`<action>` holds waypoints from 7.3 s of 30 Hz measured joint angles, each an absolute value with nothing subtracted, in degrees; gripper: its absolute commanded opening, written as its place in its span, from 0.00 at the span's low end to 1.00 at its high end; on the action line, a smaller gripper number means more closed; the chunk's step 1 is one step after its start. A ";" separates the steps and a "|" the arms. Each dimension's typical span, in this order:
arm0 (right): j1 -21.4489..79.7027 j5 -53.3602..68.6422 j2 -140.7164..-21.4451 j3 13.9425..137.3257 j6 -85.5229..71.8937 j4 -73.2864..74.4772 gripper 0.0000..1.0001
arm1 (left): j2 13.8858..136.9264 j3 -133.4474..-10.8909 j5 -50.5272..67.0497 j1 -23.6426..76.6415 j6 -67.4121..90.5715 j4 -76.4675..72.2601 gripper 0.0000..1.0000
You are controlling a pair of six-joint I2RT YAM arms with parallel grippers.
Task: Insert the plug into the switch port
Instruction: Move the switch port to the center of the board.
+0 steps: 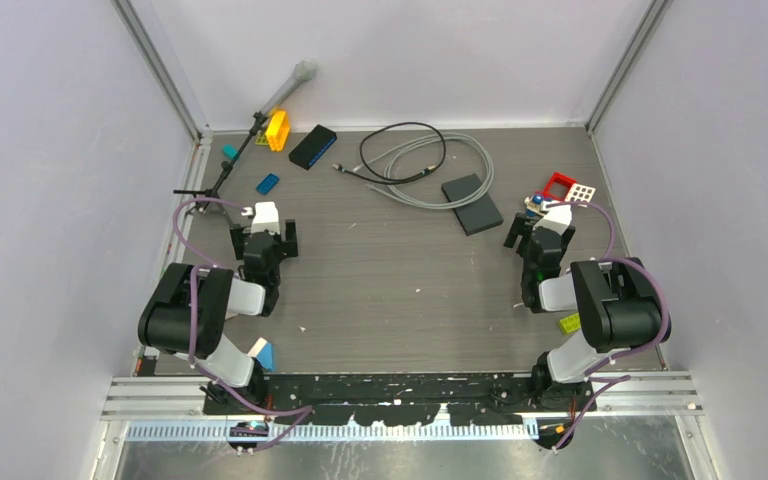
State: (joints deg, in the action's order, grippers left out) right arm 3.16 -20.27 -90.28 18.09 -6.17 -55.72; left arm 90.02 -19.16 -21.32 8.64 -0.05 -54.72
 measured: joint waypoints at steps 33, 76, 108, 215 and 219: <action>3.16 -18.17 -63.66 27.42 -15.51 -25.04 0.87 | 62.83 -33.78 -29.02 11.70 10.94 -17.26 1.00; 3.14 -6.20 -105.56 69.63 -29.08 16.23 0.66 | 82.59 -47.13 -10.94 40.38 37.23 -1.28 0.89; 1.17 9.10 -111.46 69.63 -29.30 7.05 0.60 | 126.85 -83.79 -0.93 44.27 39.29 -13.78 0.72; 32.77 6.61 -90.00 37.23 -39.22 -10.79 0.54 | 80.55 -31.38 -20.10 63.00 66.87 1.78 0.13; 37.08 0.69 -85.03 33.08 -40.16 -9.76 0.53 | 78.22 -31.05 -20.38 58.50 65.63 5.72 0.13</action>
State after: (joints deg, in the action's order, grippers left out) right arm 37.08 0.69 -85.03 33.08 -40.16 -9.76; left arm 78.22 -31.05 -20.38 58.50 65.63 5.72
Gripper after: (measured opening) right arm 0.545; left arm 0.124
